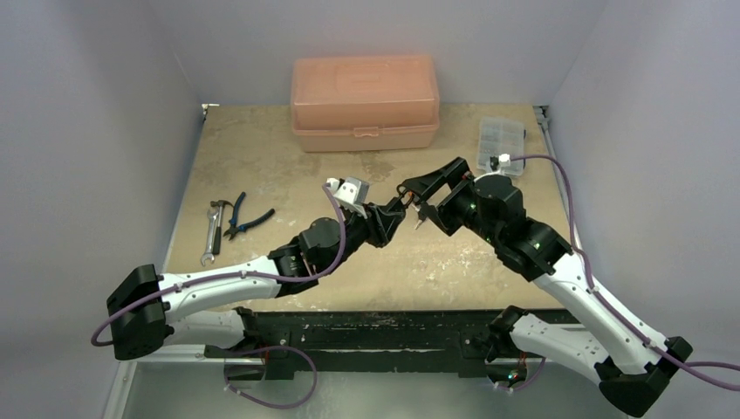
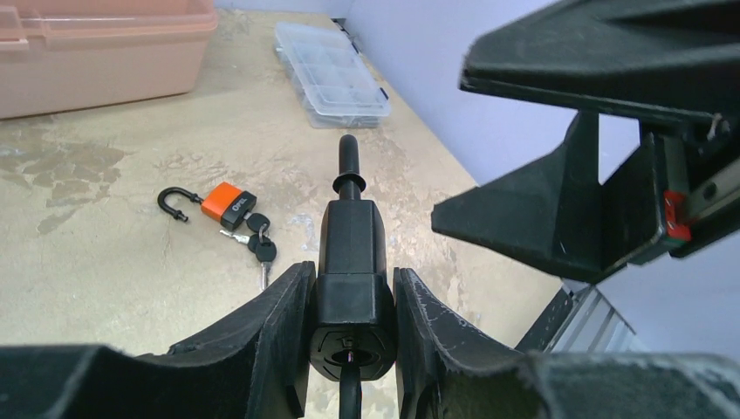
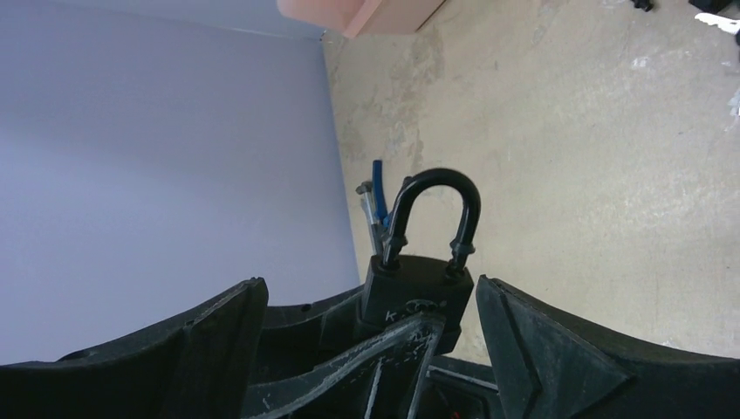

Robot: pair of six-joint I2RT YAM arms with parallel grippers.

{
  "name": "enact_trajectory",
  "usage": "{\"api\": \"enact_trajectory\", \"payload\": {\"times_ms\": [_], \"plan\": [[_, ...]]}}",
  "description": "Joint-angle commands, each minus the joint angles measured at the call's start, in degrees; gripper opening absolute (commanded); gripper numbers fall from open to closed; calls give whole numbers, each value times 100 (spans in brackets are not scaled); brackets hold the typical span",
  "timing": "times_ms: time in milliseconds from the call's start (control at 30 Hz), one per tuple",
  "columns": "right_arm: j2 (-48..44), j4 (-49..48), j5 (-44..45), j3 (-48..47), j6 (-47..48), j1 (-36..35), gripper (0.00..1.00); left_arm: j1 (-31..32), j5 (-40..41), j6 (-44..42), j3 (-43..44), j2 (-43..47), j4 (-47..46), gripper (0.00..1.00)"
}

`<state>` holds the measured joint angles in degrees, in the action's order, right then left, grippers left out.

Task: Unlock with the key

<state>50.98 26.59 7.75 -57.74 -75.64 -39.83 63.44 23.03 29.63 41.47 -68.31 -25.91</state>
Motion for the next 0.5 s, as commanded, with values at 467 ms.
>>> {"api": "enact_trajectory", "payload": {"times_ms": [467], "plan": [[790, 545, 325, -574, 172, -24, 93, -7, -1175, -967, 258, 255, -346, 0]]}}
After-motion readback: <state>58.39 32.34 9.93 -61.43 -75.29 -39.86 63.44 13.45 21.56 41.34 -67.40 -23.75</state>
